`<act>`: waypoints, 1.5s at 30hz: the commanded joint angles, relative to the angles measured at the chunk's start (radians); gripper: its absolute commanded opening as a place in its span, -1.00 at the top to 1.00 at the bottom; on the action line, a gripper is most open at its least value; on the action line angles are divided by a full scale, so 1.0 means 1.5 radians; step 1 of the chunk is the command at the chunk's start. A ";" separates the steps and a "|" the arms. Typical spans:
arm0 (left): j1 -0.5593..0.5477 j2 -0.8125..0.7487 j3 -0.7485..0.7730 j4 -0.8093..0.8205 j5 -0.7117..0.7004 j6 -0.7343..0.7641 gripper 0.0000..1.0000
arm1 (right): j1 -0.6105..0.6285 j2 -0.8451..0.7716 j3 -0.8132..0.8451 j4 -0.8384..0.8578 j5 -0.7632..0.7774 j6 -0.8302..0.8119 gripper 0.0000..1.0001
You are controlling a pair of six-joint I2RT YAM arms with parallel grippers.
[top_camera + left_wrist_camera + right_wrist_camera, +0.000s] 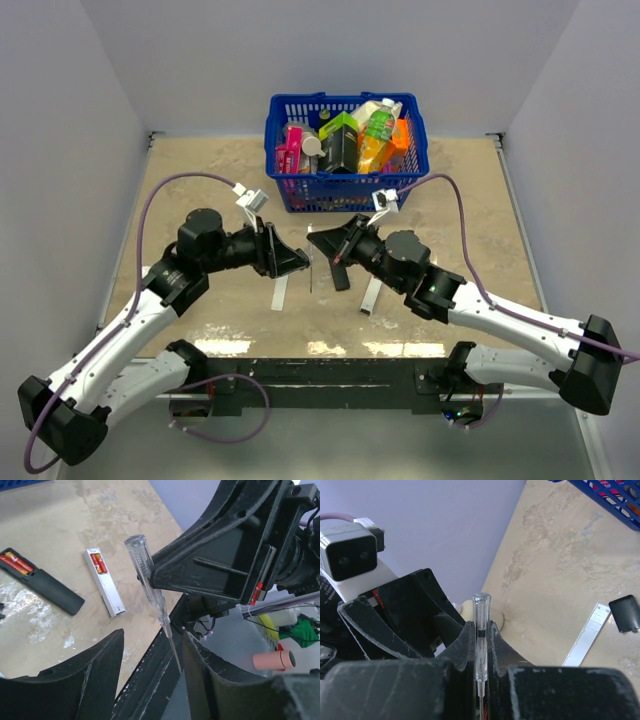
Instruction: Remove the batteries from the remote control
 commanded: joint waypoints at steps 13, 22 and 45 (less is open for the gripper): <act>0.001 0.038 -0.050 0.161 0.065 -0.066 0.04 | 0.002 -0.007 0.009 -0.025 0.084 0.078 1.00; -0.001 0.072 -0.033 0.130 0.044 -0.063 0.18 | 0.002 -0.014 0.002 -0.032 0.095 0.087 1.00; -0.002 0.120 0.001 0.088 0.068 -0.024 0.95 | 0.002 -0.006 -0.008 -0.031 0.100 0.068 0.99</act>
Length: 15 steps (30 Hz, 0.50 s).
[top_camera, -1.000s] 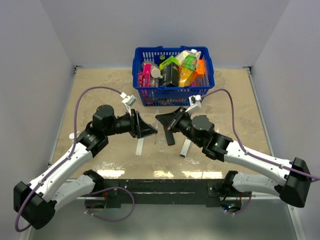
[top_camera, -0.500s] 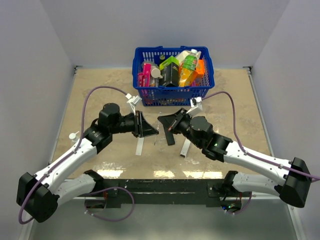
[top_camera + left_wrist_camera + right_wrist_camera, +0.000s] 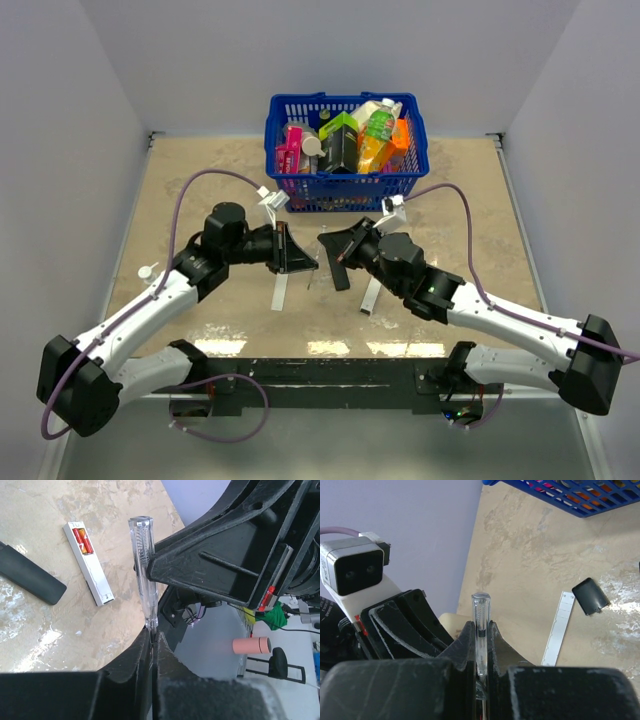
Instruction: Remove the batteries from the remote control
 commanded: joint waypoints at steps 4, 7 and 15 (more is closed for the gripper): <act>0.003 -0.024 0.039 -0.031 -0.011 0.054 1.00 | -0.013 -0.006 0.015 0.047 -0.074 -0.128 0.53; 0.003 -0.036 0.043 -0.053 0.005 0.073 1.00 | -0.059 -0.036 0.013 0.039 -0.173 -0.203 0.09; 0.002 -0.049 0.036 -0.067 0.081 0.106 1.00 | -0.192 -0.074 0.092 -0.118 -0.473 -0.398 -0.30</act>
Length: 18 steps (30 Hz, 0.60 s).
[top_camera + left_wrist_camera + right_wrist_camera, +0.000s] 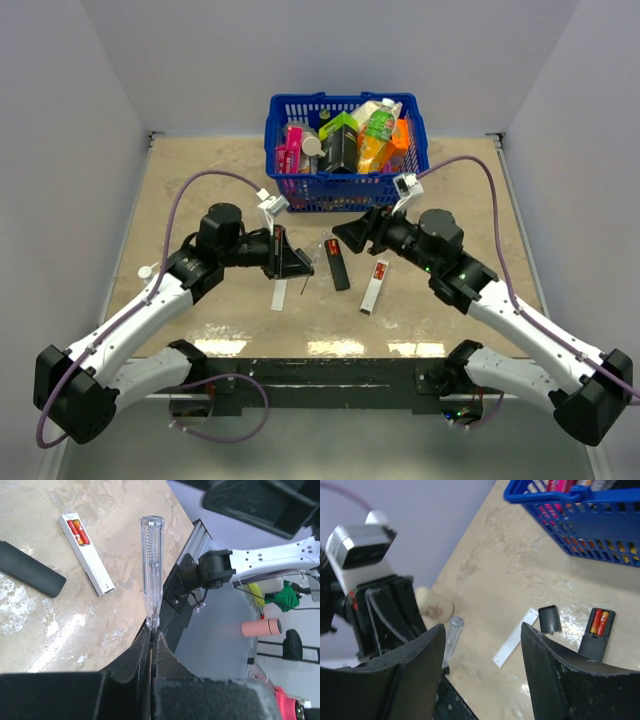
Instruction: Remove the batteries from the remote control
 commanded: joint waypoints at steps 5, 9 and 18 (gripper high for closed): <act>0.002 -0.038 0.008 0.024 0.102 0.052 1.00 | -0.027 0.024 0.129 -0.123 -0.337 -0.211 -0.36; 0.002 -0.039 0.002 0.014 0.120 0.078 1.00 | -0.028 0.034 0.136 -0.128 -0.405 -0.256 -0.37; 0.001 -0.034 -0.016 0.012 0.167 0.110 1.00 | -0.029 0.082 0.144 -0.093 -0.508 -0.278 -0.22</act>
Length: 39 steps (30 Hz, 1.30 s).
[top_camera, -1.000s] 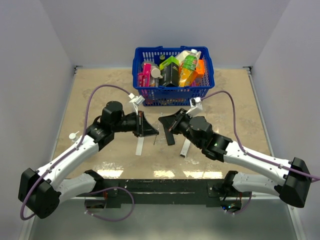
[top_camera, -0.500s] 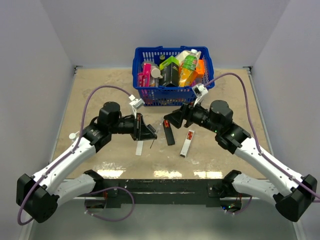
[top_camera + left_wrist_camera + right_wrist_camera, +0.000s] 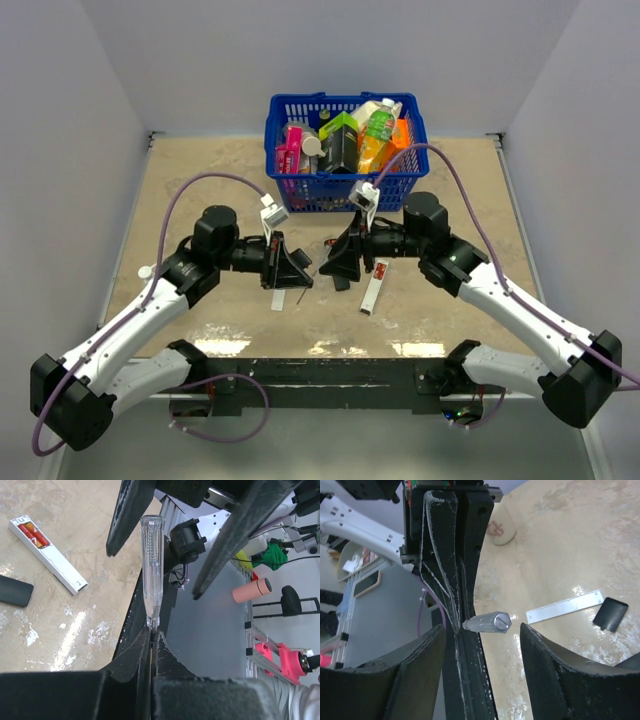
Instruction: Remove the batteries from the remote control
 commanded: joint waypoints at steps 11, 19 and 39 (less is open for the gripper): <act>0.003 0.003 -0.033 0.032 0.056 0.038 1.00 | -0.001 -0.002 0.025 0.027 -0.085 -0.044 0.01; 0.003 -0.002 -0.045 0.043 0.057 0.035 1.00 | -0.002 0.015 0.024 0.025 -0.081 -0.051 -0.06; 0.005 0.020 -0.020 -0.006 -0.006 0.040 0.61 | -0.002 0.014 -0.002 0.049 -0.064 -0.027 1.00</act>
